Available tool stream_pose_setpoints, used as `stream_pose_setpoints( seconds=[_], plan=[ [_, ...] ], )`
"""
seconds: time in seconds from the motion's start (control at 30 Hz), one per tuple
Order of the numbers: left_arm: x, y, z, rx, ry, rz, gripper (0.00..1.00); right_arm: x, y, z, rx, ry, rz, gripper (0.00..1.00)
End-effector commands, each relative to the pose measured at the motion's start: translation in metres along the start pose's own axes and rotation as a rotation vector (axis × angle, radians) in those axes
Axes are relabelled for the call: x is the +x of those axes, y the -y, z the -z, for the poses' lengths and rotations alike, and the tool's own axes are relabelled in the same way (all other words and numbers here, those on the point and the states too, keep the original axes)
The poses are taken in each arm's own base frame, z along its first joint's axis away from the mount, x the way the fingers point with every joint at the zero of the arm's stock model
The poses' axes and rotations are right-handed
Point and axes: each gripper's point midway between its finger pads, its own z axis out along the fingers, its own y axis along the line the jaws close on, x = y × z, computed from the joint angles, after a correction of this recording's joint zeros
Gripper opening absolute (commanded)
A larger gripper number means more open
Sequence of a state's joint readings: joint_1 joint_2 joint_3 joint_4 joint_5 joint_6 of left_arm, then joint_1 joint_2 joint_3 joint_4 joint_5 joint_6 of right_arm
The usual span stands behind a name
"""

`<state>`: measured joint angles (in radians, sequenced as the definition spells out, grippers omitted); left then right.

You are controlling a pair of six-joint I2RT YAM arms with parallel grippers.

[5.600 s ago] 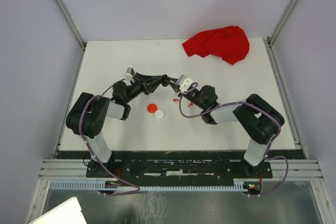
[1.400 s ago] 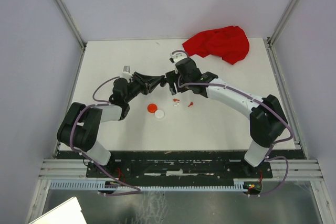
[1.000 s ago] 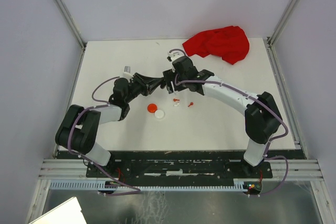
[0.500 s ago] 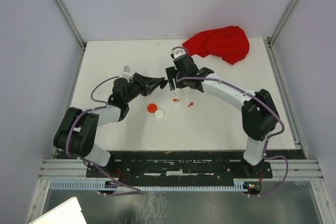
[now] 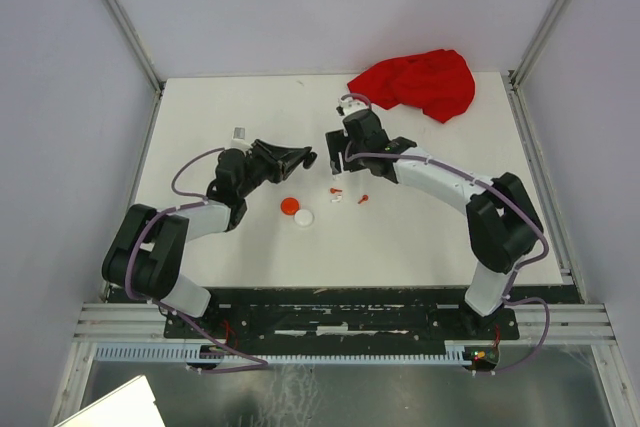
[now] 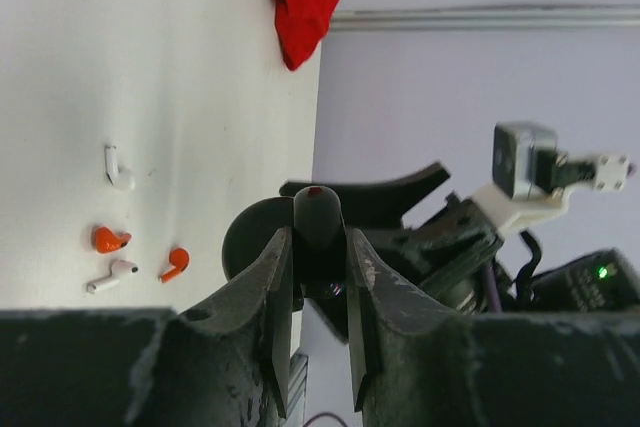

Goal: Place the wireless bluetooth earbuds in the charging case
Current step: Close the charging case.

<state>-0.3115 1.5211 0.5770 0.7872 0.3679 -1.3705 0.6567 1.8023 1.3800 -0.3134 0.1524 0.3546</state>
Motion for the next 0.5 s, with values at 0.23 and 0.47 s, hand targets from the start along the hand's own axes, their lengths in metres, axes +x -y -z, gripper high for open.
stream_pose_setpoints(
  seconds=[0.23,0.47],
  plan=[
    [-0.029,0.018,-0.023,-0.027,0.241,0.202,0.03,-0.006,-0.029,0.018,-0.101,0.287,0.060,0.80],
    [-0.015,0.013,-0.030,-0.071,0.240,0.365,0.03,-0.016,-0.041,0.012,-0.172,0.475,0.062,0.80]
  ],
)
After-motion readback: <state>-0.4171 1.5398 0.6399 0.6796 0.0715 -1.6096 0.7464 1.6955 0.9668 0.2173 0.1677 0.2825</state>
